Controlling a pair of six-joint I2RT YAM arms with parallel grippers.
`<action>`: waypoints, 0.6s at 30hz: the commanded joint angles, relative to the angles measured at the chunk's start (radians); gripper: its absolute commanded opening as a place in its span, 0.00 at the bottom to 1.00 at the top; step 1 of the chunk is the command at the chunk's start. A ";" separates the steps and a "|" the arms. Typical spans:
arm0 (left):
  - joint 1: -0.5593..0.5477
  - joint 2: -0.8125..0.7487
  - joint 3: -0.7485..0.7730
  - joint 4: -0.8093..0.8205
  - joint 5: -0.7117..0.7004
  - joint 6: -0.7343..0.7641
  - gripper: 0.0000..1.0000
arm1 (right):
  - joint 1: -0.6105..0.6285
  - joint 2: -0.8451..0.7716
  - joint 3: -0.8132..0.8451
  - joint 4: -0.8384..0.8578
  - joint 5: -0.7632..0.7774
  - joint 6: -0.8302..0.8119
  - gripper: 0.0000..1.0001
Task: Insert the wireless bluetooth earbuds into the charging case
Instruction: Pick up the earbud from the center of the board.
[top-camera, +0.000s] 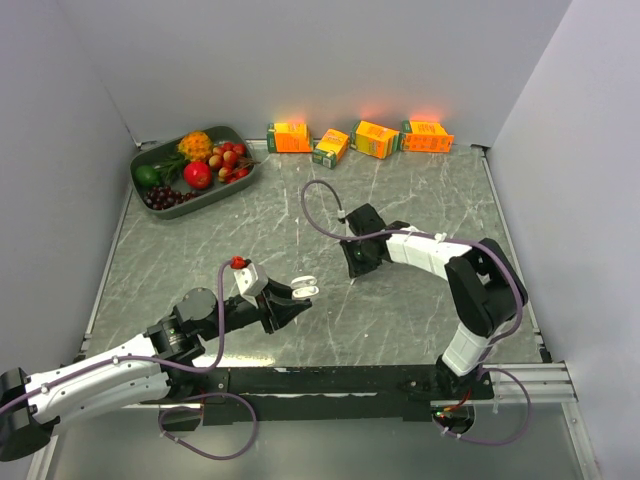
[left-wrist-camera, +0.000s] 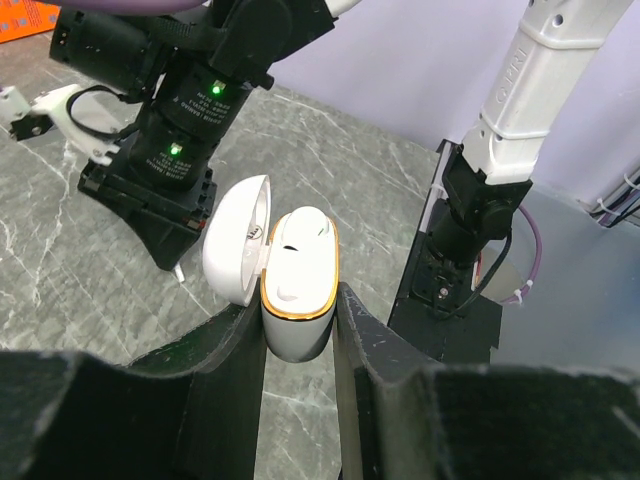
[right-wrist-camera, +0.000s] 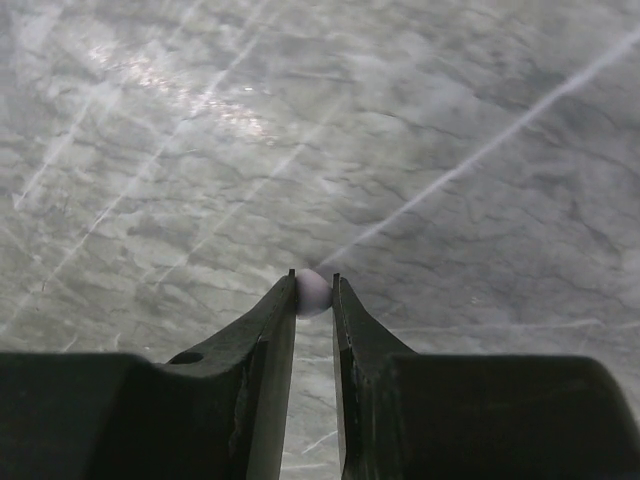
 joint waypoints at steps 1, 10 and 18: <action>-0.004 -0.012 0.006 0.029 0.011 -0.012 0.01 | 0.014 0.028 0.041 -0.035 0.032 -0.045 0.32; -0.004 -0.005 0.007 0.037 0.015 -0.015 0.01 | 0.012 0.007 0.034 -0.026 0.051 0.038 0.65; -0.004 -0.019 0.006 0.031 0.004 -0.017 0.01 | -0.003 -0.101 0.005 -0.017 0.119 0.325 0.69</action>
